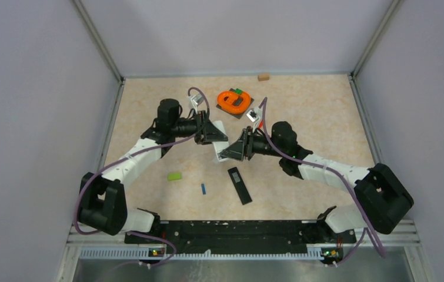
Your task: Load the batteries into the remote control
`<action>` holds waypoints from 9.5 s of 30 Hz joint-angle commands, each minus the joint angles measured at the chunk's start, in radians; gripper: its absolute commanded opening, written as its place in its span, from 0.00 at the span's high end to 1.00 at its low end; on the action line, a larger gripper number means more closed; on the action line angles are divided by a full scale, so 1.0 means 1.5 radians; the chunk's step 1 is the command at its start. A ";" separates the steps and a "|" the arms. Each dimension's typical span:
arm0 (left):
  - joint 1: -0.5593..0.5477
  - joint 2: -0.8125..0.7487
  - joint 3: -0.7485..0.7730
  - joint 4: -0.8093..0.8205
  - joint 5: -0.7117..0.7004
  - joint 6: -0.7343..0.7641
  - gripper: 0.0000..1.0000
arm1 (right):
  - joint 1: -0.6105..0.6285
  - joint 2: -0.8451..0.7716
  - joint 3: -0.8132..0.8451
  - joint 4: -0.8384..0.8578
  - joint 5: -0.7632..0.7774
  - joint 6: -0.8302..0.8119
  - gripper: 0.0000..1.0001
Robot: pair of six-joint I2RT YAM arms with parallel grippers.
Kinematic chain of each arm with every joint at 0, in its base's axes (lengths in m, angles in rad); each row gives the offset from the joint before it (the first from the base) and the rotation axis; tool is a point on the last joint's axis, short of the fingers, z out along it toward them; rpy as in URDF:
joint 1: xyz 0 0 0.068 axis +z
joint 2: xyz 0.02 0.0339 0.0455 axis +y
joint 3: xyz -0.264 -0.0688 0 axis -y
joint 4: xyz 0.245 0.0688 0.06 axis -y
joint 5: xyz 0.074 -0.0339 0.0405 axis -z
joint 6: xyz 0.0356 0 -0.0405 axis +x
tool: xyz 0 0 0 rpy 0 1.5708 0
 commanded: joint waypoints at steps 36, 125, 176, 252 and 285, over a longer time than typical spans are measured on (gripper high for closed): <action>0.004 -0.353 -0.052 -0.144 -0.761 0.183 1.00 | 0.229 0.180 0.269 -0.508 0.529 -0.018 0.52; 0.004 -0.346 -0.134 0.036 -0.469 0.194 1.00 | 0.137 0.169 0.236 -0.689 0.576 -0.423 0.55; 0.004 -0.390 -0.148 -0.075 -0.573 0.179 1.00 | 0.008 0.127 0.075 -0.645 0.500 0.625 0.43; -0.046 -0.089 -0.234 0.575 -0.361 -0.208 1.00 | 0.000 -0.113 0.256 -0.473 0.429 0.258 1.00; -0.057 -0.047 -0.242 0.667 -0.404 -0.295 1.00 | 0.108 -0.003 0.405 -0.661 0.561 0.286 1.00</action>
